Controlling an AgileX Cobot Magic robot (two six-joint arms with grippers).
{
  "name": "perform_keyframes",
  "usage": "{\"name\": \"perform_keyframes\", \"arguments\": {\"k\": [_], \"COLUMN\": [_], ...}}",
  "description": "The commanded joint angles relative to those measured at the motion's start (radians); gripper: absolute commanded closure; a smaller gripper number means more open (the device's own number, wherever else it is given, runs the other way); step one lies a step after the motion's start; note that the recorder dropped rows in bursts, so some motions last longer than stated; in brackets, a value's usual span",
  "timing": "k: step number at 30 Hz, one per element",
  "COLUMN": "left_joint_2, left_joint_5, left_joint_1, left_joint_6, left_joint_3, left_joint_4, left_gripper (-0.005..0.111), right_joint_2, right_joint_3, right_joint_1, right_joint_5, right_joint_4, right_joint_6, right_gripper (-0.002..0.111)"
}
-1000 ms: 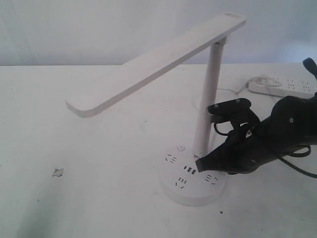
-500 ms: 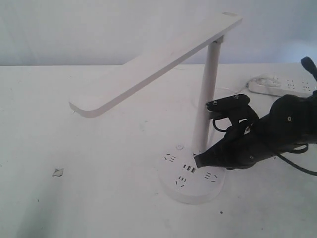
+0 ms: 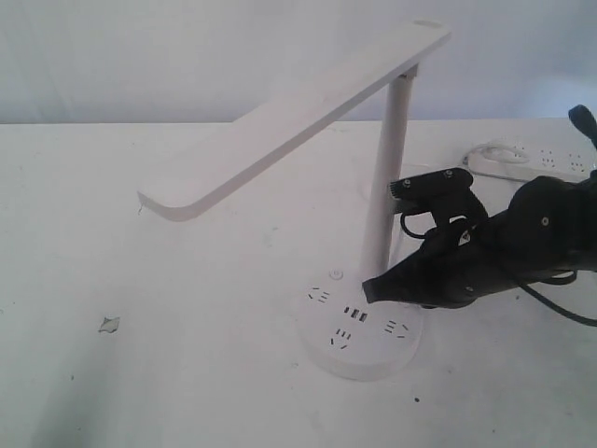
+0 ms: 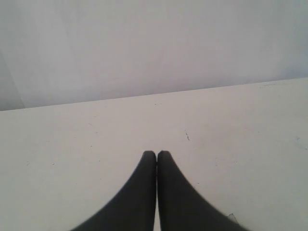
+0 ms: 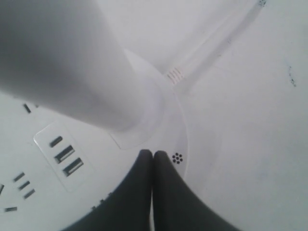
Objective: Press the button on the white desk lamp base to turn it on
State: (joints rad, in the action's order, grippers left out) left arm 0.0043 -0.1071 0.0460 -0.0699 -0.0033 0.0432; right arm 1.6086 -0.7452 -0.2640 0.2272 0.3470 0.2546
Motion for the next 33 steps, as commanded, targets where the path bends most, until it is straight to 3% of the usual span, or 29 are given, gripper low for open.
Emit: {"name": "perform_keyframes", "arguments": {"k": [1, 33], "left_joint_2": [-0.004, -0.004], "left_joint_5": [0.003, 0.003], "left_joint_1": [0.002, 0.002], "left_joint_6": [-0.001, -0.001], "left_joint_3": [0.003, 0.003], "left_joint_4": [-0.004, -0.004], "left_gripper": [0.107, 0.107], "right_joint_2": [0.001, 0.083], "right_joint_3": [0.001, 0.001], "right_joint_1": [0.006, 0.006], "right_joint_5": [-0.024, -0.051], "right_joint_4": [0.008, 0.008], "right_joint_6": [0.028, 0.152], "right_gripper": [0.108, 0.108]}}
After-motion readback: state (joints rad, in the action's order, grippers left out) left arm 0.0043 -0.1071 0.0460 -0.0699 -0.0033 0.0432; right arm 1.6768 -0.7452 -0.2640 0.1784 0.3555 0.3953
